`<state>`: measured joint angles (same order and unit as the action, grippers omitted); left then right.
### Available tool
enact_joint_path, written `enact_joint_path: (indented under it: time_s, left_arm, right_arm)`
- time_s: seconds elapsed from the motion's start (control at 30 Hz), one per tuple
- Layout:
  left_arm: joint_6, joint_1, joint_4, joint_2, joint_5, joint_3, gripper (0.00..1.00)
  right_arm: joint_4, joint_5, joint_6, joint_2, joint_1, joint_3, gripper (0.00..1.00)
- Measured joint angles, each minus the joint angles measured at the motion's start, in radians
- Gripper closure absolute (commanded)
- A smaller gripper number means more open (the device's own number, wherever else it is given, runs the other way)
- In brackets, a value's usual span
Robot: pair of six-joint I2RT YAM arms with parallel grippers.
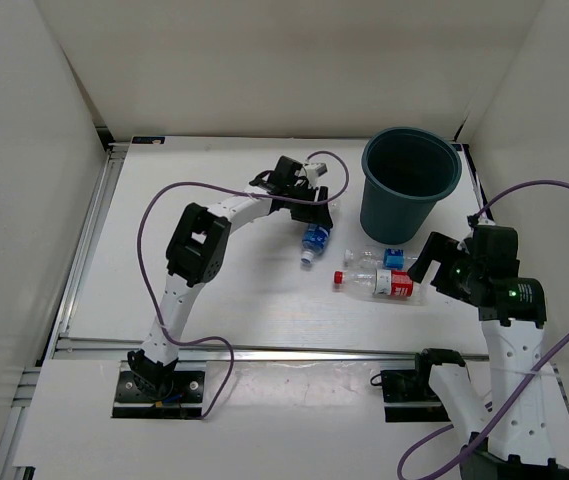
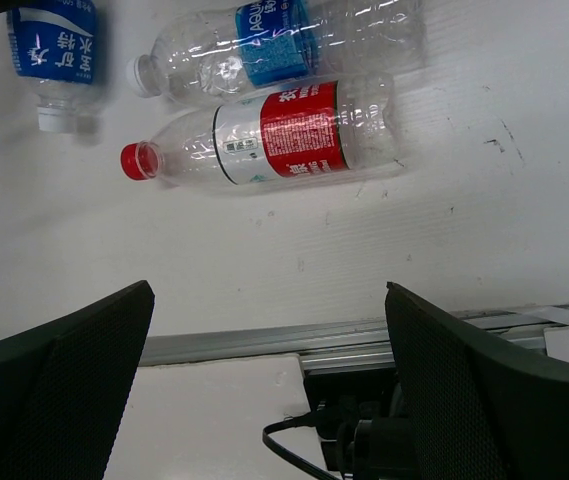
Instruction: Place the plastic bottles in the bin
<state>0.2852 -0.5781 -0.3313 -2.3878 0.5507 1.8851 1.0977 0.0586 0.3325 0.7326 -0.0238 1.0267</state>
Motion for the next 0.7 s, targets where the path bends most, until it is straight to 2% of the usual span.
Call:
enact_joint_path:
  time_s: [0.03, 0.17, 0.27, 0.33, 0.43, 0.47, 0.53, 0.7]
  left_arm:
    - [0.003, 0.000, -0.002, 0.000, 0.000, 0.000, 0.60]
    - [0.018, 0.020, -0.013, 0.009, -0.031, -0.003, 0.69]
    - [0.025, 0.065, -0.043, 0.016, -0.088, 0.040, 0.69]
    - [0.038, 0.107, -0.089, 0.006, -0.137, 0.164, 0.67]
    - [0.058, 0.161, -0.085, -0.030, -0.215, 0.470, 0.66]
    - [0.071, 0.179, -0.063, -0.043, -0.241, 0.592, 0.69]
    - [0.105, 0.199, 0.046, -0.021, -0.277, 0.697, 0.70]
    - [0.233, 0.181, 0.369, 0.187, -0.354, 0.516, 0.77]
  right_arm:
    - [0.000, 0.000, 0.000, 0.003, 0.000, 0.002, 0.00]
    - [0.000, -0.001, 0.000, 0.012, 0.000, 0.009, 0.00]
    - [-0.002, -0.001, 0.000, 0.014, 0.000, 0.010, 0.00]
    - [-0.002, -0.002, 0.000, 0.014, 0.000, 0.010, 0.00]
    - [-0.002, -0.003, 0.000, 0.014, 0.000, 0.010, 0.00]
    - [-0.002, -0.003, 0.000, 0.014, 0.000, 0.010, 0.00]
    - [-0.002, -0.003, 0.000, 0.014, 0.000, 0.010, 0.00]
    - [-0.001, -0.008, -0.001, 0.014, 0.000, 0.010, 0.00]
